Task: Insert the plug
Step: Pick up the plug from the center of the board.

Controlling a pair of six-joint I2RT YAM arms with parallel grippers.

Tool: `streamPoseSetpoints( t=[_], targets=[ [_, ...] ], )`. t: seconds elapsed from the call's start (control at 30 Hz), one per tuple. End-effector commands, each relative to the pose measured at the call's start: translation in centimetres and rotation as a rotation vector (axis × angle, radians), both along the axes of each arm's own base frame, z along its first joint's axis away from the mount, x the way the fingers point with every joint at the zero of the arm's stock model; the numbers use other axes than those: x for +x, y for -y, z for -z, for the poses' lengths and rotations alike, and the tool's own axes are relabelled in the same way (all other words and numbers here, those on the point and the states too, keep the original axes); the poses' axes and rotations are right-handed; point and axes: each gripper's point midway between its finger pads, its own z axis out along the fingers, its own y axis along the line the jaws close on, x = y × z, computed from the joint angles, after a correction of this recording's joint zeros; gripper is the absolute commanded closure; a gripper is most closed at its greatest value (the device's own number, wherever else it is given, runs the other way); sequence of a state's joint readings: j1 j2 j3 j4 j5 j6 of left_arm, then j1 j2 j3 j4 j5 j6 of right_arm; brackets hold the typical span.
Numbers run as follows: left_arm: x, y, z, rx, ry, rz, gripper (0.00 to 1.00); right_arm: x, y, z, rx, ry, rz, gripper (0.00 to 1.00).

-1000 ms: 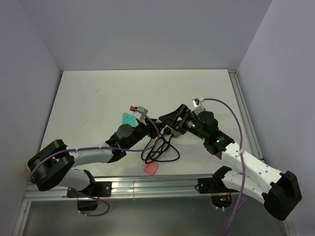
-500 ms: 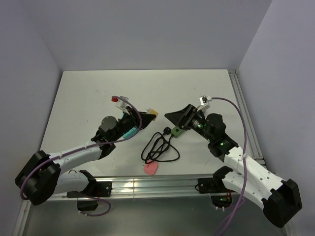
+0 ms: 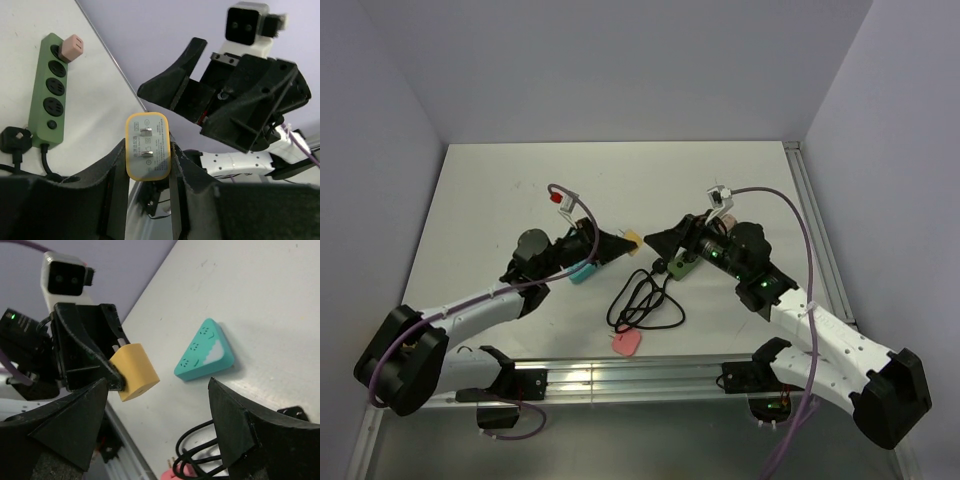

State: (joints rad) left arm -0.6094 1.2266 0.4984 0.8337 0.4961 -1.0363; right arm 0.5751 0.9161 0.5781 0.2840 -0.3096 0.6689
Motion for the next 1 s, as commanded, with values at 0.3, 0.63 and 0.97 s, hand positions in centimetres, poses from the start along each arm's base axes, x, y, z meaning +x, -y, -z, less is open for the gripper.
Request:
streamPoseSetpoints(
  t=[0.3,0.63,0.97],
  targets=[
    [1.2,-0.9,-1.2,-0.03,-0.306,-0.035,1.0,-0.6,-1.4,-1.7,-0.27,0.36,0.022,0.13],
    [0.2,-0.3,-0.8,-0.092,-0.445,0.049,1.0,-1.3,-2.8,-0.8,-0.303,0.423,-0.014,0.14],
    [0.0,-0.6,-1.0,-0.127,-0.466,0.062,1.0,-1.4,-4.1,-0.1,-0.32,0.427,-0.041,0.11]
  ],
)
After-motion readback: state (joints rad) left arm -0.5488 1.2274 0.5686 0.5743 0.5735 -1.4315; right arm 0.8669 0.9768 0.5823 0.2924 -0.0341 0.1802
